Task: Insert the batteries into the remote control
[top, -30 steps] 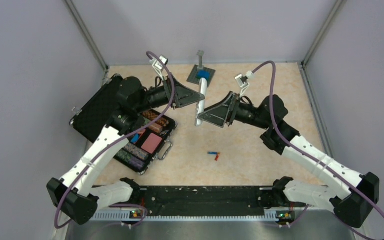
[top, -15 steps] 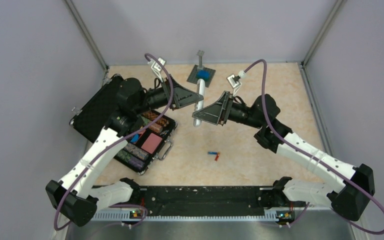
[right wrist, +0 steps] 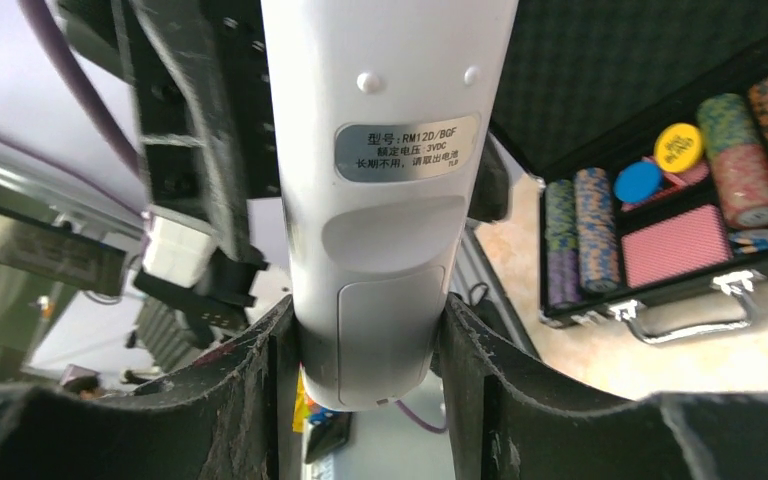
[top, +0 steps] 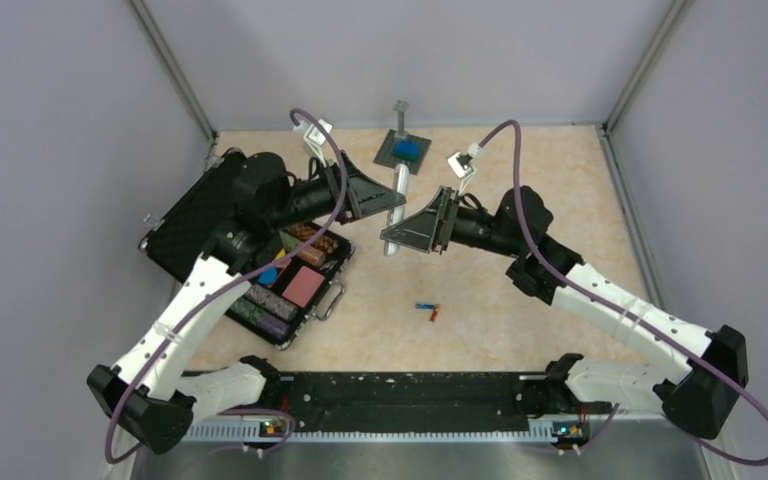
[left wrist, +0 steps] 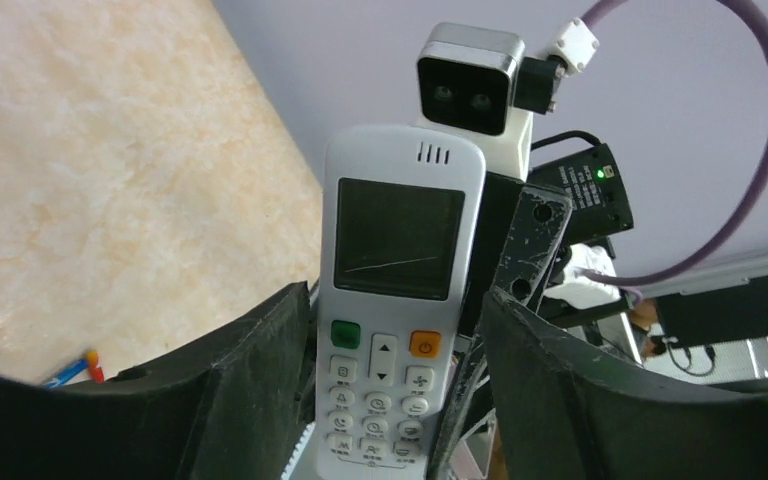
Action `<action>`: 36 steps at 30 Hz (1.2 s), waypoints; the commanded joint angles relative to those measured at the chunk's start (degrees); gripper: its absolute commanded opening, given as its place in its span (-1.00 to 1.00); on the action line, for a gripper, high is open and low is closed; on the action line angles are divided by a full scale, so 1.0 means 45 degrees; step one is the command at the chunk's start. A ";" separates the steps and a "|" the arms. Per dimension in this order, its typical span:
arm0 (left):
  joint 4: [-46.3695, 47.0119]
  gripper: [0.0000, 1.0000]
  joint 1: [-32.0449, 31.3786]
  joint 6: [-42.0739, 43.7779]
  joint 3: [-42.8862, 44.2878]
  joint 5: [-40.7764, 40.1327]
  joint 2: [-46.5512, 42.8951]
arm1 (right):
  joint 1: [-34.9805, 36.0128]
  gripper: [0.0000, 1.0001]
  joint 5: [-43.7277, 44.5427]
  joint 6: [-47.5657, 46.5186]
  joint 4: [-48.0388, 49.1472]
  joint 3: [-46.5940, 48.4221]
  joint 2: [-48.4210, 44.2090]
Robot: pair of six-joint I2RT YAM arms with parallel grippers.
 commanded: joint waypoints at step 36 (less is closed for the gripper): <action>-0.8606 0.18 0.0019 0.3163 0.3253 -0.5756 0.0458 | 0.3791 -0.83 0.7622 -0.7915 -0.7272 0.4519 0.3173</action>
